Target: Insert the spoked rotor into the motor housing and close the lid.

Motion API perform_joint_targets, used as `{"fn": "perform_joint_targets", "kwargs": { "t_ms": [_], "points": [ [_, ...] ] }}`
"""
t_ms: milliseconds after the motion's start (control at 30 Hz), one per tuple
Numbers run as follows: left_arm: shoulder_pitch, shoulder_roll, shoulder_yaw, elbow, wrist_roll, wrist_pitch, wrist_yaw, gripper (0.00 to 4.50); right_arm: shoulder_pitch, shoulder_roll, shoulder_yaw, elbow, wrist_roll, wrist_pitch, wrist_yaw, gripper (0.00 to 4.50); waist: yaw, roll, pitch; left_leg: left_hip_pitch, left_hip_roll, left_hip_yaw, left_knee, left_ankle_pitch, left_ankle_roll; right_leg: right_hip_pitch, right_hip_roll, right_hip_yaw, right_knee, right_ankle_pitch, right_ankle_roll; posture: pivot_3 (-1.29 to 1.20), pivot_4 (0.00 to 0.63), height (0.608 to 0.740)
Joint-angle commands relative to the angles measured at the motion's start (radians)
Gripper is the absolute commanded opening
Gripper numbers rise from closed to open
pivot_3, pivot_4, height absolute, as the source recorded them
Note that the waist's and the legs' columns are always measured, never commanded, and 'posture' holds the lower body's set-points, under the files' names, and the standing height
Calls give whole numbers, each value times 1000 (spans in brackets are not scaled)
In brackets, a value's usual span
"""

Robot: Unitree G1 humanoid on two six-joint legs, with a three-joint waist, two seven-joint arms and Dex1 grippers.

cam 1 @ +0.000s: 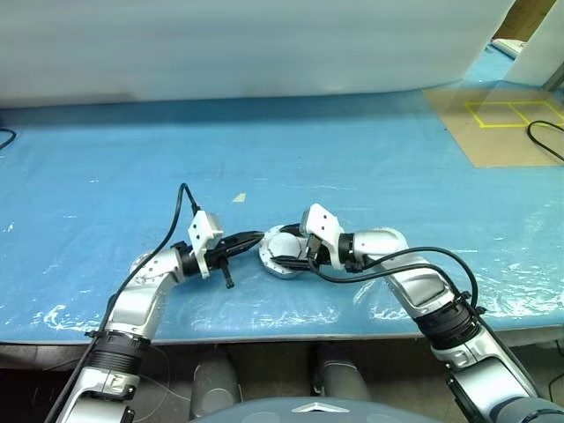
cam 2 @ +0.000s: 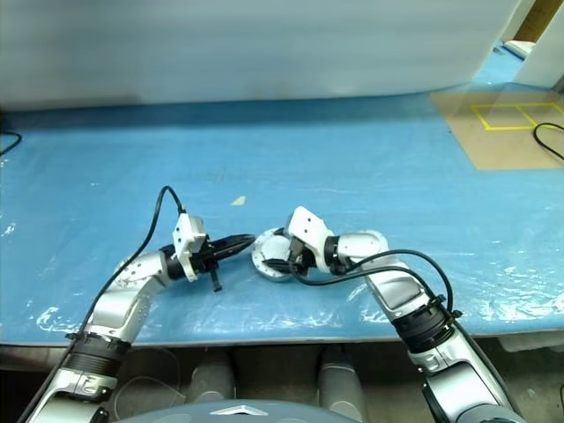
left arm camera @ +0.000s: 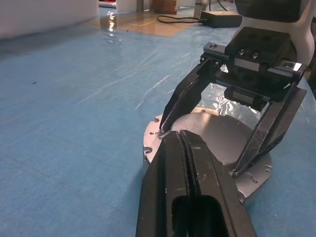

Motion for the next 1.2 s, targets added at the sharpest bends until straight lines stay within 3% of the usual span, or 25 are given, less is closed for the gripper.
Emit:
{"fn": "perform_joint_targets", "kwargs": {
  "t_ms": [33, 200, 400, 633, 1200],
  "points": [
    [-3, -1, -10, -31, -1, 8, 2, 0, 25, -47, 15, 76, -68, 68, -29, 2937, 0, 0, 0, 0, 0, 0, 0, 0, 0, 0, 0, 0, 0, 0, 0, 0, 150, 740],
    [-27, 14, -28, -13, 27, 44, 12, 0, 23, -39, 18, 70, -64, 74, -32, 2937, 0, 0, 0, 0, -1, 0, -1, -1, 1, 0, -1, 0, 0, 0, 0, 0, 150, 740],
    [-36, 116, -169, 12, 179, 206, 16, 0, 27, -27, 14, 58, -58, 74, -44, 2937, 5, 4, -10, 2, -2, 0, -5, -1, 2, 2, -1, -1, -2, -2, 3, 0, 150, 740],
    [-86, 54, -129, 12, 145, 172, 63, 0, 24, -20, 11, 65, -57, 61, -49, 2937, 5, 7, -14, 3, -6, 0, -6, -2, 3, 3, -7, -1, -3, -5, 8, 0, 150, 740],
    [-78, 37, -147, 17, 158, 164, 52, 0, 53, 20, -44, 61, -4, 79, -66, 2937, 13, 7, -15, 0, -7, 0, -10, -2, 4, 0, -7, -1, -5, -6, 10, 0, 150, 740]
  ]
}}
